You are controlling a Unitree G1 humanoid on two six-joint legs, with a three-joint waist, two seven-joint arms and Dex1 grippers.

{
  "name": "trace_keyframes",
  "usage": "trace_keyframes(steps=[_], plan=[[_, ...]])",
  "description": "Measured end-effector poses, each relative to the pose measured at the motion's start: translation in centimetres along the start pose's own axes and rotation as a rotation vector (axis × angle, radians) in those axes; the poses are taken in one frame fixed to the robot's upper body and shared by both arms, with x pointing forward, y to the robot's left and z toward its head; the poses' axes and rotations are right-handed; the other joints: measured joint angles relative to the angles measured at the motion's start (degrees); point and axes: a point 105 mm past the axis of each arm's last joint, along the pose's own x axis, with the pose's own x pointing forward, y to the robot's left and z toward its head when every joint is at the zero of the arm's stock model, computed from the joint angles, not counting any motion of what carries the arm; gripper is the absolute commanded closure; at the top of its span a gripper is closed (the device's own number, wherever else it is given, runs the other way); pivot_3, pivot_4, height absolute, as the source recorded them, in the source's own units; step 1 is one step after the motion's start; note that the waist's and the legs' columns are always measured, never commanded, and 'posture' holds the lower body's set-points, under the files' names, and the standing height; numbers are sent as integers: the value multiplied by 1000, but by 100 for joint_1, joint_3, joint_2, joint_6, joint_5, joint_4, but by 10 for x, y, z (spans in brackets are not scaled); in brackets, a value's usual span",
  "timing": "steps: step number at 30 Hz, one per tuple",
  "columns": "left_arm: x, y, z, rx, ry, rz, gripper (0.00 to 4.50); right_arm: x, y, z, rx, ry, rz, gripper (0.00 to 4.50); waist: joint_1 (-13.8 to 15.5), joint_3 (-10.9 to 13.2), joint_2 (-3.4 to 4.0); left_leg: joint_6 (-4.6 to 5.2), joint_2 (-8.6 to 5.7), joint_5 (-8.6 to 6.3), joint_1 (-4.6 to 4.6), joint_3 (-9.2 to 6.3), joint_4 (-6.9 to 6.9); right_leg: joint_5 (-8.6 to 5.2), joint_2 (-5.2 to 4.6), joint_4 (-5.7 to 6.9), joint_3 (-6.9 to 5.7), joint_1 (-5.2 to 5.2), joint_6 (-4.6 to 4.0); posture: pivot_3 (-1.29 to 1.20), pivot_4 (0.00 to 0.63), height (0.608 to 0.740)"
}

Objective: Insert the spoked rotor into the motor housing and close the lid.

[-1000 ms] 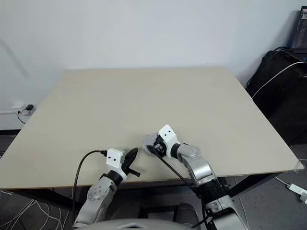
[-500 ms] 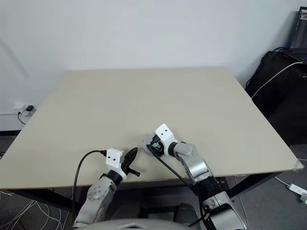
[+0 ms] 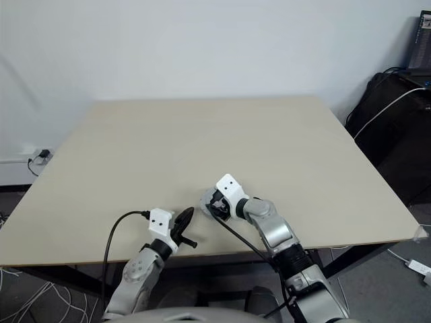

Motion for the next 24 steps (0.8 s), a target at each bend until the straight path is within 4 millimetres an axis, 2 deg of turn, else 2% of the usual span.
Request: trace_keyframes(steps=[8, 16, 20, 24], plan=[[10, 10, 7, -102, 16, 70, 4500, 0, -1, 0, 40, 23, -8, 1224, 10, -3, -2, -5, 0, -3, 12, -2, 0, 0, 0, 1, -1, 13, 1, 0, 0, 740], [38, 26, 37, -253, 16, 158, 4500, 0, -3, -2, 99, 36, -20, 1224, 14, -3, -5, -6, -1, -4, 44, -10, 0, 0, 1, -9, -9, 54, 2, 0, 0, 740], [47, 27, 45, -320, 42, 129, 4500, 0, -3, -2, 101, 38, -23, 1224, 15, -2, -6, -7, -3, -4, 45, -13, 0, 0, 1, -10, -10, 56, 2, 0, 0, 740], [58, 15, 53, -417, 98, -9, 4500, -1, -3, -2, 102, 39, -26, 1224, 19, -1, -9, -5, -6, -3, 45, -14, 0, 0, 2, -13, -9, 58, 2, 0, 0, 740]])
